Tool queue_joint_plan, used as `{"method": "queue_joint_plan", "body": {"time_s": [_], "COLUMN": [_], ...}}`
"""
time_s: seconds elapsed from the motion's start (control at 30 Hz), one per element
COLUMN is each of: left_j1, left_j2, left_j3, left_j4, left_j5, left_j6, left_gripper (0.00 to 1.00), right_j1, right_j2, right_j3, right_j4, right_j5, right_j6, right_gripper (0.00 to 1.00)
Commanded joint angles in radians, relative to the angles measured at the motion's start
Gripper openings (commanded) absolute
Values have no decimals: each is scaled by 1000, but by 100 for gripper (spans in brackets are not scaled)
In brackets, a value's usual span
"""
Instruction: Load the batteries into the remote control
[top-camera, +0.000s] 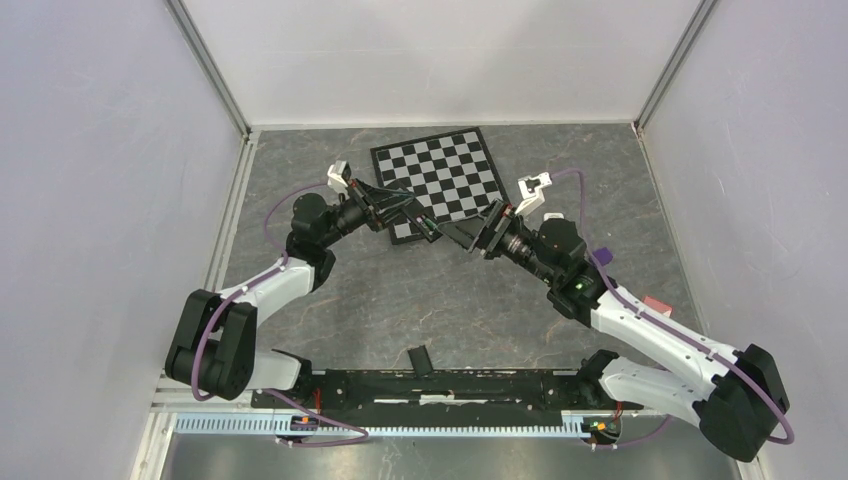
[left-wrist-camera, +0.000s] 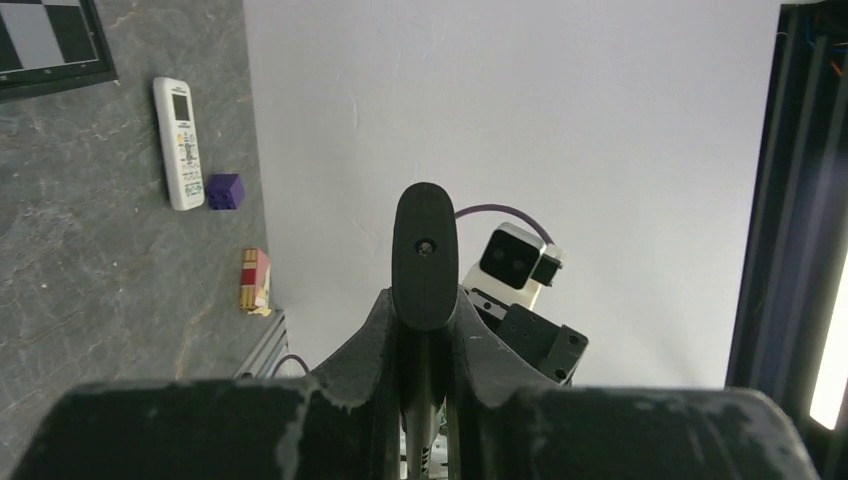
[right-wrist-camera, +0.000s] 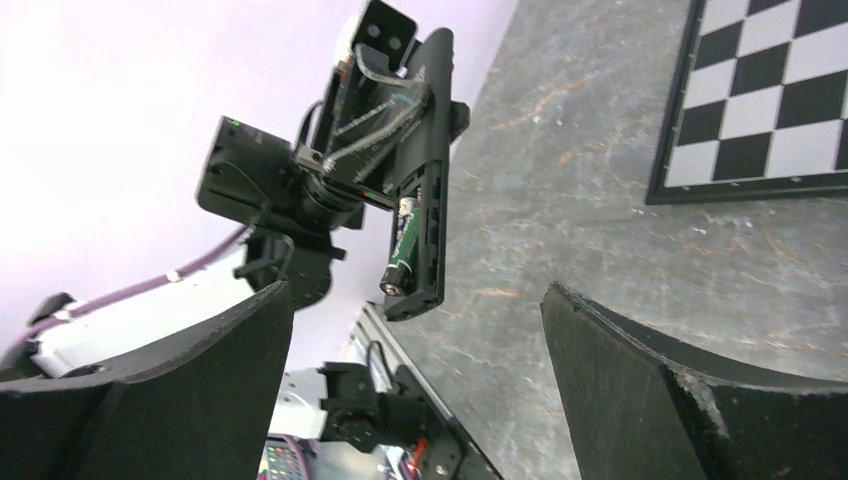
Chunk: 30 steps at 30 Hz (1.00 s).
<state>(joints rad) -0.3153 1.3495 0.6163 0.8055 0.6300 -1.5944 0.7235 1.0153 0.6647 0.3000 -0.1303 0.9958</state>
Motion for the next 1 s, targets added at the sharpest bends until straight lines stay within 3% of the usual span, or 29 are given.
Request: {"method": "queue_joint_plan", "body": {"time_s": [0.0, 0.47, 0.97], "left_j1": [2, 2, 0], "left_j2": [-16, -14, -7], "left_j3": [39, 30, 14], "left_j4": [89, 122, 145], "left_j5": [-7, -17, -7], "left_j6": [-76, -128, -134], "left_gripper": [2, 2, 2], "right_j1": [-9, -10, -10], "right_j2": [-21, 64, 122], "right_j3": [-25, -20, -22], "right_j4": [185, 216, 249], "right_j5": [-15, -58, -53], "right_j6": [110, 209, 223], "right_gripper": [98, 63, 49]}}
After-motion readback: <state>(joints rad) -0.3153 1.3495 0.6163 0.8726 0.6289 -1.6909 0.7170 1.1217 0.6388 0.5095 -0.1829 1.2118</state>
